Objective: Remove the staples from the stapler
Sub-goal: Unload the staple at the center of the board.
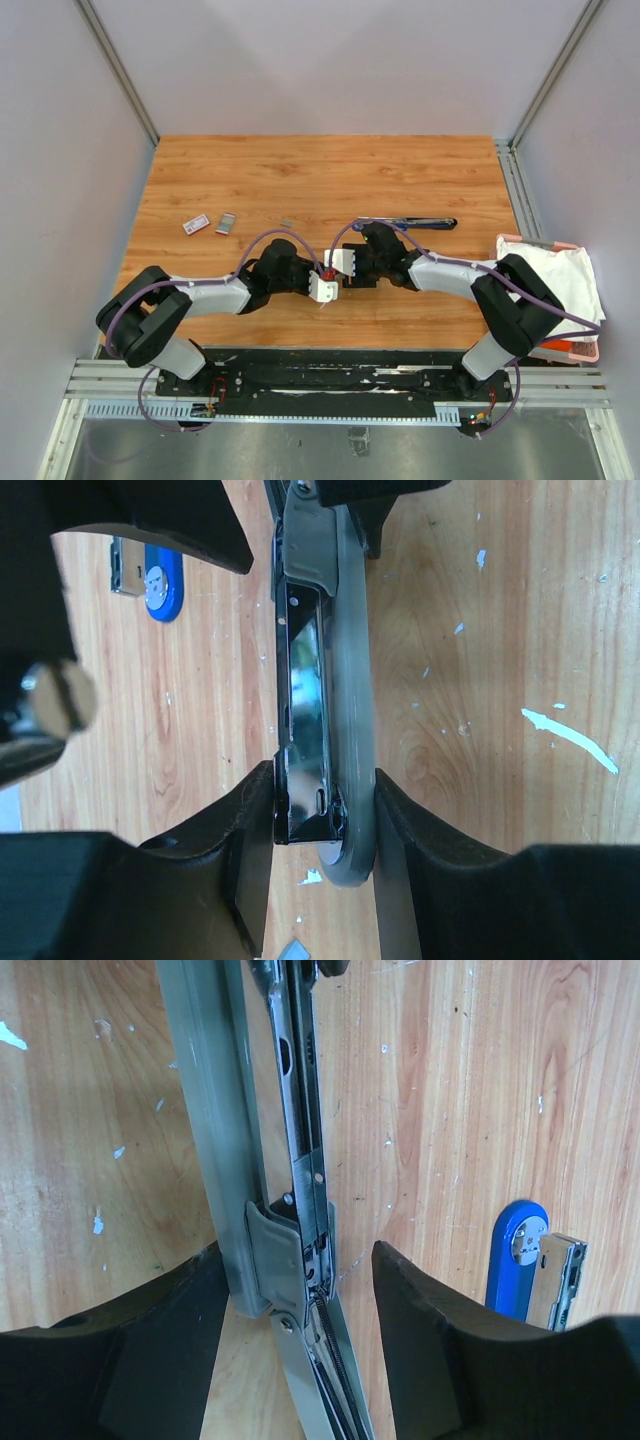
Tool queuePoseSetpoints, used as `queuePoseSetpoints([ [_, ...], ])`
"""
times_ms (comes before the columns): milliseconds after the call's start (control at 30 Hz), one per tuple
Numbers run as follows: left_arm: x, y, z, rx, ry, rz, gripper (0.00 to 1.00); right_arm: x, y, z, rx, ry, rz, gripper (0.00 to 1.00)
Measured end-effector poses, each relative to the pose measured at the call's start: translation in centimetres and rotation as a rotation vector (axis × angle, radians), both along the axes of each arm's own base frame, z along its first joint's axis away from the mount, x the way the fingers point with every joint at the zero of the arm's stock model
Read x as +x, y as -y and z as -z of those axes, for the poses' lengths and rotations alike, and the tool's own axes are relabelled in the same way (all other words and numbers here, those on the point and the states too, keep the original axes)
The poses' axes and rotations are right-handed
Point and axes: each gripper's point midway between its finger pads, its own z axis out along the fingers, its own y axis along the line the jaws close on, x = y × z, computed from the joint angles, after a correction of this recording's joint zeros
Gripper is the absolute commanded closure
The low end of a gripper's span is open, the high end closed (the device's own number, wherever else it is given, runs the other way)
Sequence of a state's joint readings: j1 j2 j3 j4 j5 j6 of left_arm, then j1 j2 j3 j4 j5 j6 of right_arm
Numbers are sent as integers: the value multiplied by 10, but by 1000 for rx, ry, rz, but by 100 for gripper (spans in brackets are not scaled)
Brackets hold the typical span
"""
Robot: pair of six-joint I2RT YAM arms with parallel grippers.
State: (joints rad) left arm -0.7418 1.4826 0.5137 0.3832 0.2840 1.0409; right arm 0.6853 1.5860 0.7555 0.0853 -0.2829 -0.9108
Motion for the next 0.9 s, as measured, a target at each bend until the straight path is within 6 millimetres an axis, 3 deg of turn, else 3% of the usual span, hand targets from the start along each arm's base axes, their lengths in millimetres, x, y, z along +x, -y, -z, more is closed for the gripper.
queuePoseSetpoints([
  [533, 2, -2, 0, 13, -37, -37, 70, 9, 1, -2, 40, 34, 71, 37],
  [900, -6, 1, -11, -106, -42, -52, 70, 4, -3, -4, 57, 38, 33, 40],
])
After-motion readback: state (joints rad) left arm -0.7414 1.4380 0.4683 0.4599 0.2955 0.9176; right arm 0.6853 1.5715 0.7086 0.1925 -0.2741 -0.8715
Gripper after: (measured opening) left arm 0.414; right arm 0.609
